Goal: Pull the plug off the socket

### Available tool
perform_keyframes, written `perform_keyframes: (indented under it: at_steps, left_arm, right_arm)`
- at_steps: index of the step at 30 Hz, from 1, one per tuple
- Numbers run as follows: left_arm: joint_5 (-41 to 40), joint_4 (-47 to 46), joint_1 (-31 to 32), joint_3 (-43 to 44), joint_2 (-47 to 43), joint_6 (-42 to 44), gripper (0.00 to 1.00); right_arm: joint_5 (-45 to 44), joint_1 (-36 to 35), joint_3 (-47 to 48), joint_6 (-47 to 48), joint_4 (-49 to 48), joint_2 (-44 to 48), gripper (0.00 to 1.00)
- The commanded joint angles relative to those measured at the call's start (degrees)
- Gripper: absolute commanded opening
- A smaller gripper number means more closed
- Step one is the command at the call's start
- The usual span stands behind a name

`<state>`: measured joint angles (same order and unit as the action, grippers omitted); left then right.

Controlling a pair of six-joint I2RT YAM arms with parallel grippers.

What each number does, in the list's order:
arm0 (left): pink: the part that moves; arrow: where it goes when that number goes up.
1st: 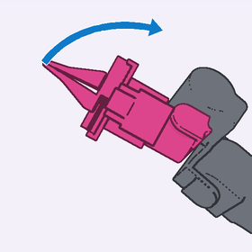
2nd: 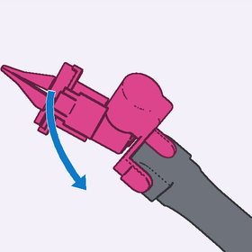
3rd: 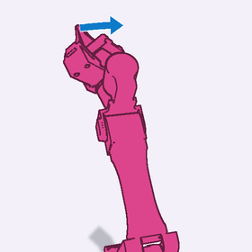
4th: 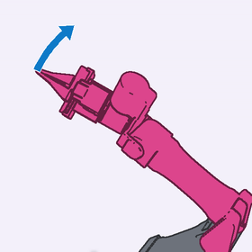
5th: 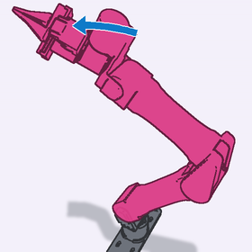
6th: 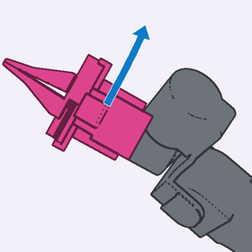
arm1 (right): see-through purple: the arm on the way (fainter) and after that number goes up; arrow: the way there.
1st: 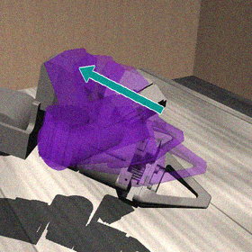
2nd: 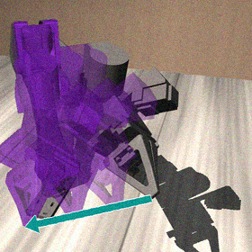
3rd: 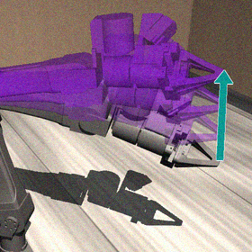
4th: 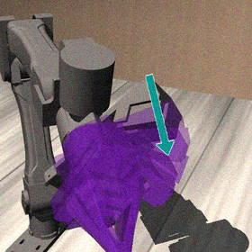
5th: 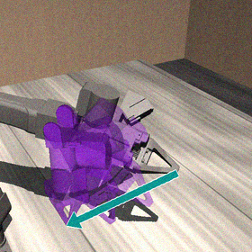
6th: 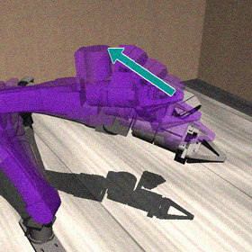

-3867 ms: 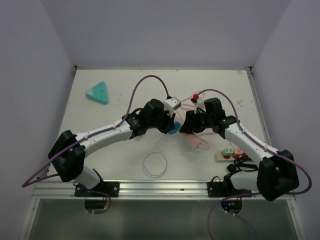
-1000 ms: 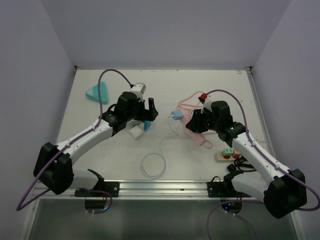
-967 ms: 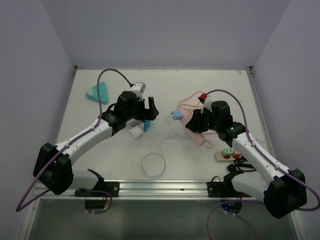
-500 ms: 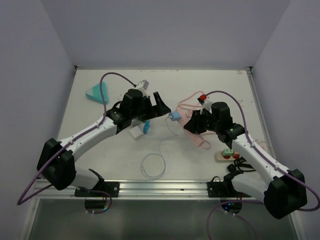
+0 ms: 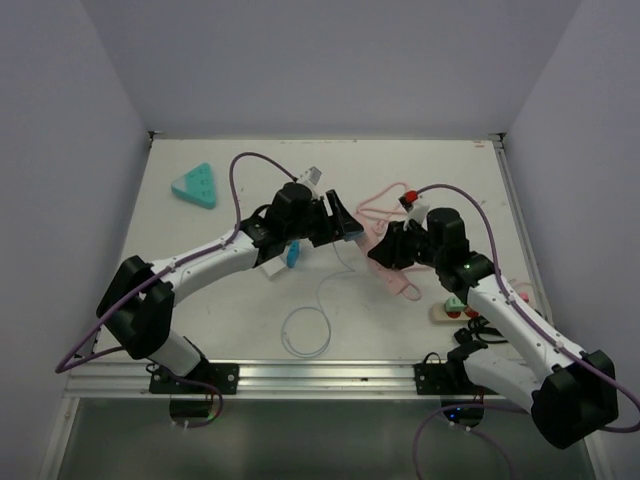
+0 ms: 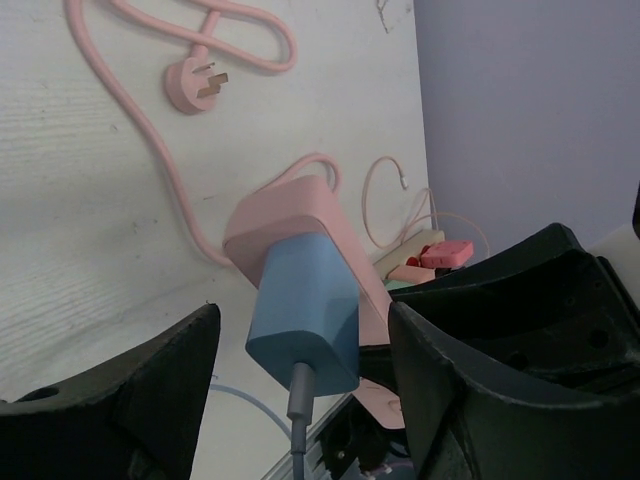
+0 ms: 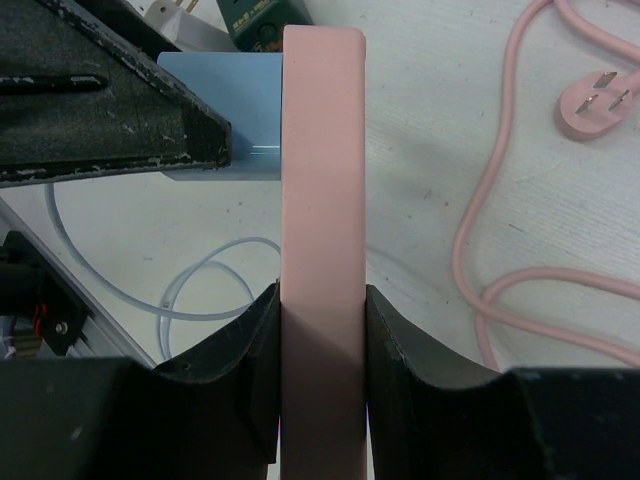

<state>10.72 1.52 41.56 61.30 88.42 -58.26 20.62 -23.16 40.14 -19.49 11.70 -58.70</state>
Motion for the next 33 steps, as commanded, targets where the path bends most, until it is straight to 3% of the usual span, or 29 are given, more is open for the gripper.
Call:
perform_keyframes:
  at_steps: [1,2,5,7,9,11,24,33]
  left_arm:
    - [0.9,-5.9,0.4,1.6,0.4,-2.9,0.67]
    - [0.8,-6.1,0.4,1.6,0.6,-3.0,0.58]
    - [0.9,-6.6,0.8,1.0,0.8,-4.0,0.49]
    - [0.9,-7.1,0.8,0.5,0.7,-4.6,0.34]
    - [0.8,-7.5,0.8,-0.4,0.2,-4.8,0.11]
    - [0.5,-7.1,0.9,-1.2,-0.5,-5.1,0.00]
    - [-4.0,-4.6,0.6,-7.0,-10.8,-7.7,0.00]
    - [-5.8,0.6,-1.0,-7.2,-17.2,-4.7,0.00]
  right_arm:
    - [1.4,-0.2,-0.1,-0.8,-3.7,2.6,0.00]
    - [1.4,-0.2,-0.4,-0.8,-3.6,2.8,0.00]
    - [1.3,-0.2,-1.0,-0.8,-3.5,3.3,0.00]
    - [0.7,-0.3,-1.4,-0.6,-3.4,3.7,0.00]
    - [-0.3,-0.2,-2.0,-0.4,-3.3,3.9,0.00]
    - [-2.7,-0.3,-2.6,0.1,-2.8,3.9,0.00]
    - [-27.9,0.0,-6.3,-6.2,0.0,0.5,0.00]
    - [-27.5,0.6,-3.5,-6.5,-1.8,-4.4,0.00]
